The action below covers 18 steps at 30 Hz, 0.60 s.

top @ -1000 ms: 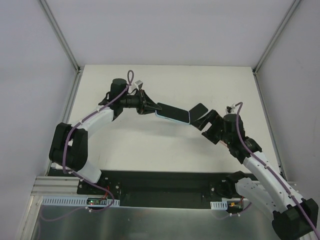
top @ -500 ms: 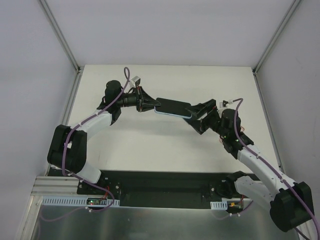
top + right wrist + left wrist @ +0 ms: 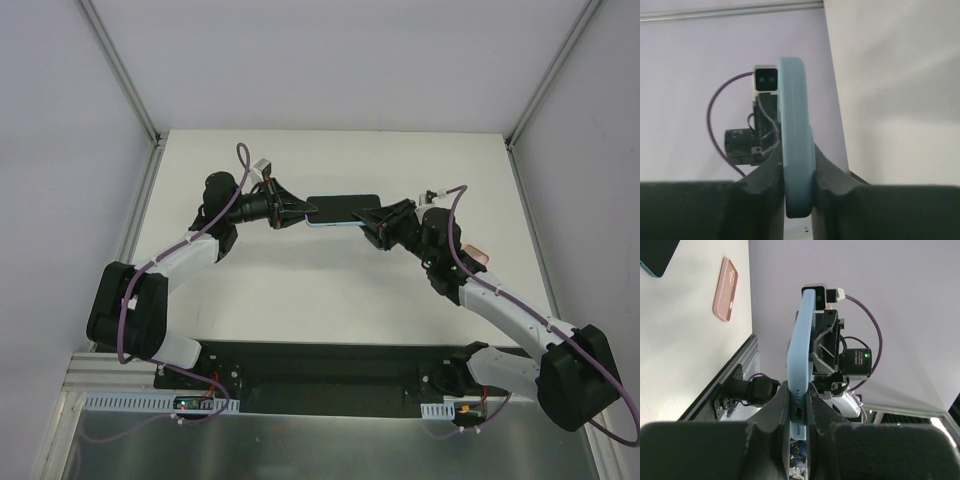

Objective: Take the phone out of the phone case
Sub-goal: Adjust the phone.

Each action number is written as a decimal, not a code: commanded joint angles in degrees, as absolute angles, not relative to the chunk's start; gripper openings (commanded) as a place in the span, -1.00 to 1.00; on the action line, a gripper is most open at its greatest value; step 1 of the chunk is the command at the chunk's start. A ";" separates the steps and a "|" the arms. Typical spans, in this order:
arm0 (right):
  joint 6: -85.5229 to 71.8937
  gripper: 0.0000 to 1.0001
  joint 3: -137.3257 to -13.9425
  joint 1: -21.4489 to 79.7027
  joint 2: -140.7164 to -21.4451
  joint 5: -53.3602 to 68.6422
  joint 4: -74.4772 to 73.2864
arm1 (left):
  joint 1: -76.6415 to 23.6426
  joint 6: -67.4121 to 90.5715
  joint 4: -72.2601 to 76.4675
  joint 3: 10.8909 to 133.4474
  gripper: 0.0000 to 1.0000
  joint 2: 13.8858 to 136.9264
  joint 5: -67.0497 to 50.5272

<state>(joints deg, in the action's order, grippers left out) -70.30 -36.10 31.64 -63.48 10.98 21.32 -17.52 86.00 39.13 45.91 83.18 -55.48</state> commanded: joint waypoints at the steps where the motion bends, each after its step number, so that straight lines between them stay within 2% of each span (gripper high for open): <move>1: -70.93 -0.74 -40.16 31.90 -65.47 6.16 26.11 | -17.75 86.75 45.09 45.62 -1.00 79.19 -55.11; 2: -70.84 -0.94 -40.34 31.90 -65.91 5.37 25.76 | -17.75 86.75 44.91 45.53 -1.00 78.67 -55.02; 7: -68.65 -0.97 -41.39 31.56 -68.55 4.30 25.23 | -17.67 85.96 43.16 45.44 -1.00 76.65 -55.02; 8: -68.12 -0.97 -41.40 31.29 -68.99 4.74 25.22 | -17.67 84.91 41.41 45.87 -0.89 75.77 -55.28; 10: -66.63 -0.97 -41.75 29.63 -69.43 8.15 25.14 | -17.40 83.77 40.43 46.32 -0.50 75.06 -56.60; 11: -65.84 -0.97 -42.18 28.84 -69.87 10.17 25.22 | -17.14 82.37 39.91 46.49 -0.23 74.10 -57.21; 12: -64.00 -0.97 -42.62 27.87 -70.31 12.54 25.14 | -16.09 81.31 37.81 46.93 0.42 73.48 -58.43; 13: -63.11 -0.97 -42.80 26.03 -70.31 17.09 25.22 | -15.30 79.82 35.44 47.28 0.63 72.87 -59.14; 15: -59.27 -0.97 -44.55 22.79 -71.19 23.17 25.05 | -12.50 72.28 23.99 48.86 0.92 70.76 -60.55; 18: -51.72 -0.97 -49.12 20.22 -73.64 38.19 23.65 | -9.85 53.92 0.37 54.48 0.96 69.61 -59.68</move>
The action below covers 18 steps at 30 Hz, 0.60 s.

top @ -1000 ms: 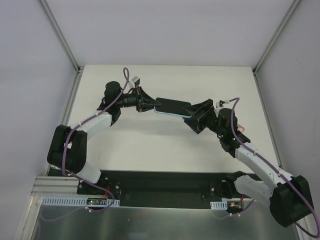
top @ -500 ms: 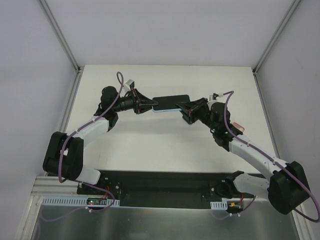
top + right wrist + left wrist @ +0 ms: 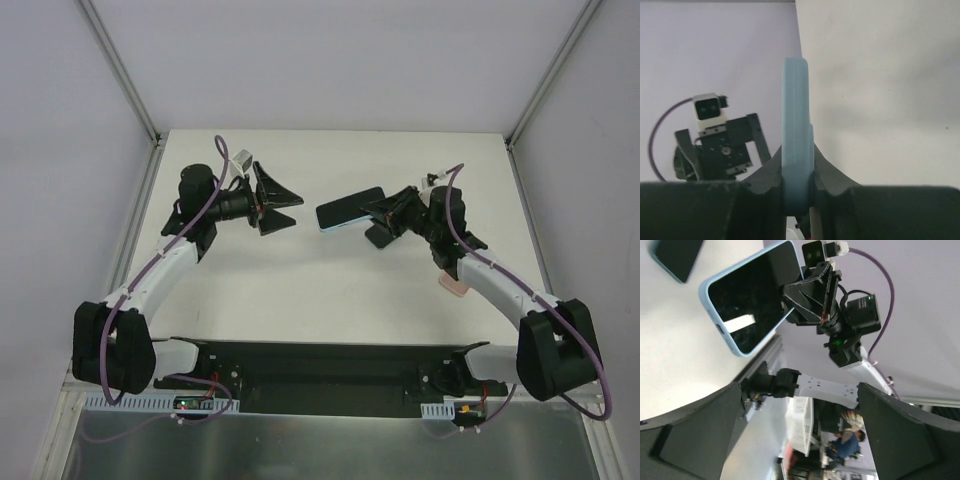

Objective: Take the phone out of the phone case
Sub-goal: Adjust the phone.

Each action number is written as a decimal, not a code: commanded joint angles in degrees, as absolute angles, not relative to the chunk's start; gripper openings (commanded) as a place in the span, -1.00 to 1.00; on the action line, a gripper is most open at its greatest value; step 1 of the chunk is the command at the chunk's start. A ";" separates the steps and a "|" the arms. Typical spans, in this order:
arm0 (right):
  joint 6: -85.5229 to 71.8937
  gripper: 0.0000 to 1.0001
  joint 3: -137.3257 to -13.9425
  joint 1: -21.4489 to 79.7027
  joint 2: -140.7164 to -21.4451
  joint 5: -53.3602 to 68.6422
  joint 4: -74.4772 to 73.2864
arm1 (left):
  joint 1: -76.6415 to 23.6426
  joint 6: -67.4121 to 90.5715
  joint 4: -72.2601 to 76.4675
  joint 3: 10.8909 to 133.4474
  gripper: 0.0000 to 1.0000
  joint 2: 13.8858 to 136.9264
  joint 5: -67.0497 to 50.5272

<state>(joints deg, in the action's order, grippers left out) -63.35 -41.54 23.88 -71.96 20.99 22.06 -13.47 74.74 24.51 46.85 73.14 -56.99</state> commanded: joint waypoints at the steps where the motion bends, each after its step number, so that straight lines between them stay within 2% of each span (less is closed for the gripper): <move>1: -48.81 -0.97 -51.04 20.21 -74.44 46.59 21.55 | -9.67 47.61 -3.30 55.45 0.98 69.78 -59.33; 3: -43.27 -0.97 -55.71 21.26 -76.46 53.23 13.50 | -9.75 44.05 -5.79 56.34 0.98 70.66 -61.69; 4: -35.06 -0.97 -56.94 21.88 -76.46 56.83 9.27 | -9.84 42.38 -6.41 56.34 0.98 72.40 -65.09; 6: -25.10 -0.97 -61.23 22.67 -76.46 57.13 -6.31 | -10.54 40.62 -7.03 56.34 0.98 74.17 -66.53; 9: -13.82 -0.97 -63.80 23.20 -77.08 61.51 -15.17 | -14.49 36.40 -9.83 57.13 0.98 77.07 -65.13; 12: -4.76 -0.97 -65.30 23.29 -76.73 63.19 -22.74 | -16.69 34.81 -10.72 57.39 0.98 79.19 -64.07; 18: -0.35 -0.97 -65.57 25.22 -77.08 66.44 -23.65 | -22.75 32.09 -10.37 60.73 0.99 80.77 -68.89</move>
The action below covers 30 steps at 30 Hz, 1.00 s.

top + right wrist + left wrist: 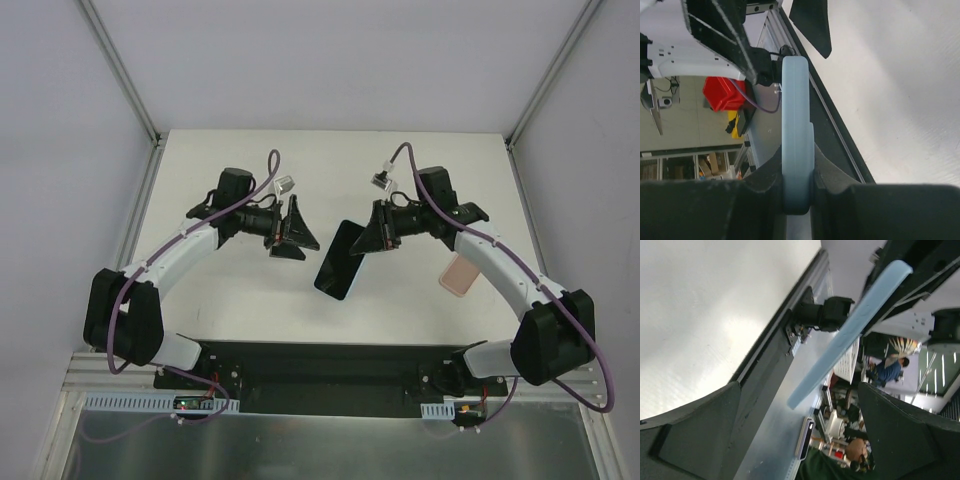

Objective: Take the phone out of the phone case
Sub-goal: Adjust the phone, then remove the phone case from the phone.

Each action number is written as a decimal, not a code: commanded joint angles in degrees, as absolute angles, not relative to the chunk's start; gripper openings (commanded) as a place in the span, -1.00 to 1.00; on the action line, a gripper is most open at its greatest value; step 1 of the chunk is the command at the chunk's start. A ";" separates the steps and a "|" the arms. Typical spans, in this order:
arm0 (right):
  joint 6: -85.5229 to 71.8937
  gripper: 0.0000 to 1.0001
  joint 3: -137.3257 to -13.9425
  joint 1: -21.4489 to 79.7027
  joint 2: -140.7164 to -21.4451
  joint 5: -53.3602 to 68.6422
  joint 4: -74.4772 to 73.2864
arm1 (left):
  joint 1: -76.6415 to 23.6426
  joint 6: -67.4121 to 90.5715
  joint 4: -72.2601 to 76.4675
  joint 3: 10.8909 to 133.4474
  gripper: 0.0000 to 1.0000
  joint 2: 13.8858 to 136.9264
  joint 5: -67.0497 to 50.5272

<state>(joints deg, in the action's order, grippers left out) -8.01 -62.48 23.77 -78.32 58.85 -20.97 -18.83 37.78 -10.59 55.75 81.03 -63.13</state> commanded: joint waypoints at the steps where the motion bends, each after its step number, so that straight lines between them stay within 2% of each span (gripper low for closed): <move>1: -0.35 -0.97 -65.65 25.57 -77.34 66.79 -23.21 | -23.63 31.73 -10.02 61.25 0.98 81.29 -69.60; 7: -5.43 -0.97 -65.48 26.54 -79.45 68.38 -15.92 | -25.58 38.47 2.08 60.65 0.97 82.70 -75.75; 16: -12.21 -0.97 -68.55 27.33 -83.84 68.47 -9.85 | -27.68 40.34 5.45 58.36 0.80 83.85 -73.48; 19: -14.15 -0.97 -68.82 27.33 -84.81 68.73 -8.17 | -28.12 41.22 6.50 58.27 0.48 83.50 -72.86; 20: -14.24 -0.97 -68.91 27.42 -84.99 68.82 -8.00 | -28.12 41.31 6.76 58.36 0.32 83.32 -72.77; 23: -14.41 -0.97 -69.34 27.51 -85.52 68.99 -7.82 | -28.12 42.18 7.21 59.15 0.09 83.32 -72.33; 24: -14.33 -0.97 -69.43 27.51 -85.60 68.99 -7.82 | -28.12 42.45 7.29 59.50 -0.21 83.49 -72.51; 26: -14.41 -0.97 -69.96 27.60 -85.96 68.73 -7.91 | -28.04 43.42 7.38 60.12 -0.62 84.20 -72.33; 27: -14.41 -0.97 -70.22 27.60 -86.04 68.56 -8.17 | -28.04 43.68 7.47 60.38 -1.00 84.46 -72.33; 28: -14.15 -0.97 -70.49 27.42 -86.39 68.47 -8.52 | -27.86 44.73 7.38 60.55 -1.00 84.98 -71.90; 29: -13.80 -0.90 -71.62 27.07 -86.83 67.86 -11.48 | -27.77 45.26 7.38 60.56 -1.00 85.25 -71.55; 30: -12.15 -0.30 -72.67 26.72 -87.10 64.11 -15.34 | -27.34 45.87 7.38 60.38 -1.00 85.43 -71.02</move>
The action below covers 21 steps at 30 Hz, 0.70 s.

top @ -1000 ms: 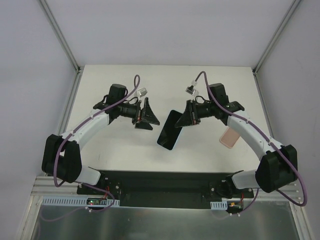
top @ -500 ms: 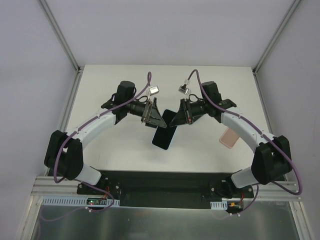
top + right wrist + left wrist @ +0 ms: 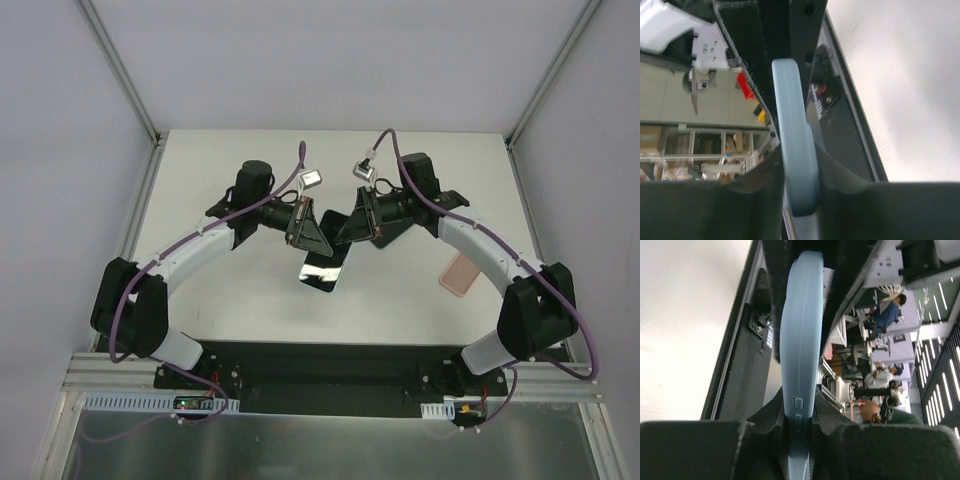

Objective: Take the phone out of the phone case
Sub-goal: Remove the phone case from the phone.

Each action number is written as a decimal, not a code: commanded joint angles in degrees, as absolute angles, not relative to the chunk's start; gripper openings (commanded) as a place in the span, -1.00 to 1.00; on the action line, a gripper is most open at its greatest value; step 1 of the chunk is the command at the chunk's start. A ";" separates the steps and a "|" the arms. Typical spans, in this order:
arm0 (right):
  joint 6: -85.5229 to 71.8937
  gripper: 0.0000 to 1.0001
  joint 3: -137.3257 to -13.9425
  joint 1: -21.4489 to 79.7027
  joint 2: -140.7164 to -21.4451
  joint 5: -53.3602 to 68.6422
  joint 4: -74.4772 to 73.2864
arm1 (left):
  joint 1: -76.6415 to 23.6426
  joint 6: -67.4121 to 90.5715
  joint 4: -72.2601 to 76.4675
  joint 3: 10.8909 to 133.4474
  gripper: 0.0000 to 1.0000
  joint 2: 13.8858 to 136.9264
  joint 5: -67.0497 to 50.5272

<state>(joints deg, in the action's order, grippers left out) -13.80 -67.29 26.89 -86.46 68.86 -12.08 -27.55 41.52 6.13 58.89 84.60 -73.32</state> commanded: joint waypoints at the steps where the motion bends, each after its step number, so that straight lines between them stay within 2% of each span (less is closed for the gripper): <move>1: -8.04 -0.05 -73.90 26.28 -87.62 60.59 -19.91 | -26.90 47.27 7.47 59.86 -1.00 85.60 -69.19; 3: -6.24 0.32 -75.67 25.49 -87.10 48.25 -28.78 | -25.93 48.95 7.38 59.07 -1.00 85.69 -67.77; 5: -7.64 0.45 -74.36 24.88 -83.86 41.17 -30.49 | -24.53 51.06 7.47 57.31 -1.00 85.26 -65.57; 6: -8.17 0.62 -72.53 24.87 -82.28 34.87 -30.50 | -24.26 51.24 7.47 56.78 -1.00 84.82 -64.78; 13: -17.74 0.78 -59.45 29.52 -64.46 11.10 -28.57 | -22.24 54.66 8.26 52.56 -1.00 79.19 -55.73; 18: -31.43 0.78 -50.46 44.71 -56.79 -5.32 -24.44 | -22.15 58.43 15.18 51.07 -1.00 78.40 -54.58; 21: -36.02 0.77 -47.73 51.84 -56.51 -11.57 -21.01 | -22.15 60.11 18.44 50.89 -1.00 79.62 -55.37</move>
